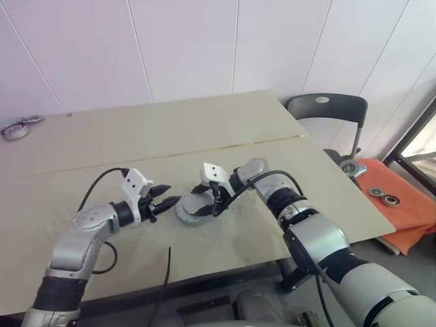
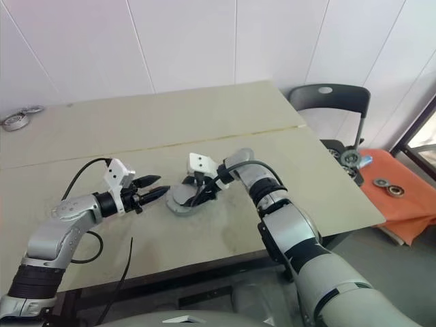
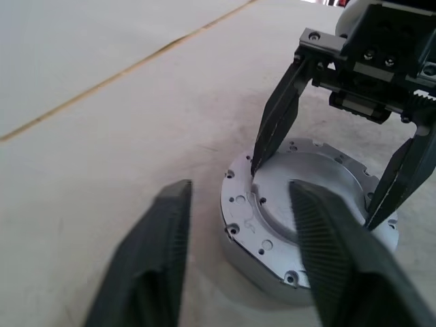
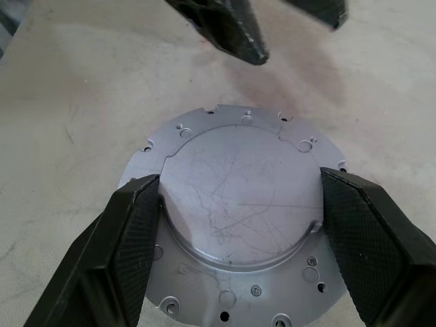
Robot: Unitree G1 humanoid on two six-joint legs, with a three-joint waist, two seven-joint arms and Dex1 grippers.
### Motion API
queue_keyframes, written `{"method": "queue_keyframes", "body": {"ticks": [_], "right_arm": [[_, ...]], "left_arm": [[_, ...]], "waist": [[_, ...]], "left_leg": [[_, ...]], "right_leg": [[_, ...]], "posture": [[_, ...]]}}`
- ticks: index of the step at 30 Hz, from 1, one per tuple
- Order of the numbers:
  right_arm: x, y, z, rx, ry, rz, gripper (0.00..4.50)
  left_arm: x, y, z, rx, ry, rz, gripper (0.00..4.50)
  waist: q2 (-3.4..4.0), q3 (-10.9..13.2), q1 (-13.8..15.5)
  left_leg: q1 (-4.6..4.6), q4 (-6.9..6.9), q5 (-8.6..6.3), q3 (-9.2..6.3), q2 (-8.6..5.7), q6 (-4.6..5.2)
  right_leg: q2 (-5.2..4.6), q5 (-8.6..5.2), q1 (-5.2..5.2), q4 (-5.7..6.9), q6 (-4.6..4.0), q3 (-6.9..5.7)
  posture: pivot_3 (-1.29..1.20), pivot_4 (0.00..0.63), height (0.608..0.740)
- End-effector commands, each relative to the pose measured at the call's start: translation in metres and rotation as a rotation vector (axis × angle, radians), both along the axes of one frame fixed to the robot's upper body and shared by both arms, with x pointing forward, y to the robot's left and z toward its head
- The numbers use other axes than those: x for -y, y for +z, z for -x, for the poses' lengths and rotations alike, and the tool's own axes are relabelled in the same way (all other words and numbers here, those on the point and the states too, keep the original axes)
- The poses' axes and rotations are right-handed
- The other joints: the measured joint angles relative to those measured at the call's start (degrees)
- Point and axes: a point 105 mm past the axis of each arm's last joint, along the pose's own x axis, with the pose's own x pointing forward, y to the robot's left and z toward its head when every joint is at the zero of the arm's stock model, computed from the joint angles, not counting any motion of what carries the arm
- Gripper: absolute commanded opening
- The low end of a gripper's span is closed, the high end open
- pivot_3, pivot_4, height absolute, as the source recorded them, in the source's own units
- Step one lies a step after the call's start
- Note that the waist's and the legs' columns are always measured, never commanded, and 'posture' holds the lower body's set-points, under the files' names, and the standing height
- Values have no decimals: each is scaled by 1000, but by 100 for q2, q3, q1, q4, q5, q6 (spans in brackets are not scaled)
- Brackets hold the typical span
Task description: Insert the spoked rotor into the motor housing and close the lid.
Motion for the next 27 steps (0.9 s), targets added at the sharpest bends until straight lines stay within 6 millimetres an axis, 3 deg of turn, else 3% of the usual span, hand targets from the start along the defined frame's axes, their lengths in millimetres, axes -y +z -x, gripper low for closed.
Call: {"method": "queue_keyframes", "body": {"ticks": [1,7,11,27], "right_arm": [[15,-40,13,-69,-10,154,3260],[16,-40,13,-70,-15,154,3260],[16,-40,13,-72,-16,154,3260],[14,-40,13,-70,-16,149,3260]], "left_arm": [[8,11,-5,36,-13,21,2108],[33,0,-7,3,-48,72,2108],[41,-4,-12,-11,-43,89,1266],[39,-1,-11,-5,-34,99,1266]], "waist": [[0,0,6],[-2,-1,6],[-3,-2,4],[-2,-1,1]], "left_leg": [[1,0,0,0,0,0],[19,0,0,0,-1,0],[23,-1,0,0,-1,0],[25,-1,0,0,-1,-1]], "right_leg": [[0,0,1,0,0,0],[-1,-1,22,-5,0,0],[1,-1,23,-3,0,0],[-1,-2,27,-6,-1,0]], "posture": [[0,0,740],[0,0,740],[0,0,740],[0,0,740]]}}
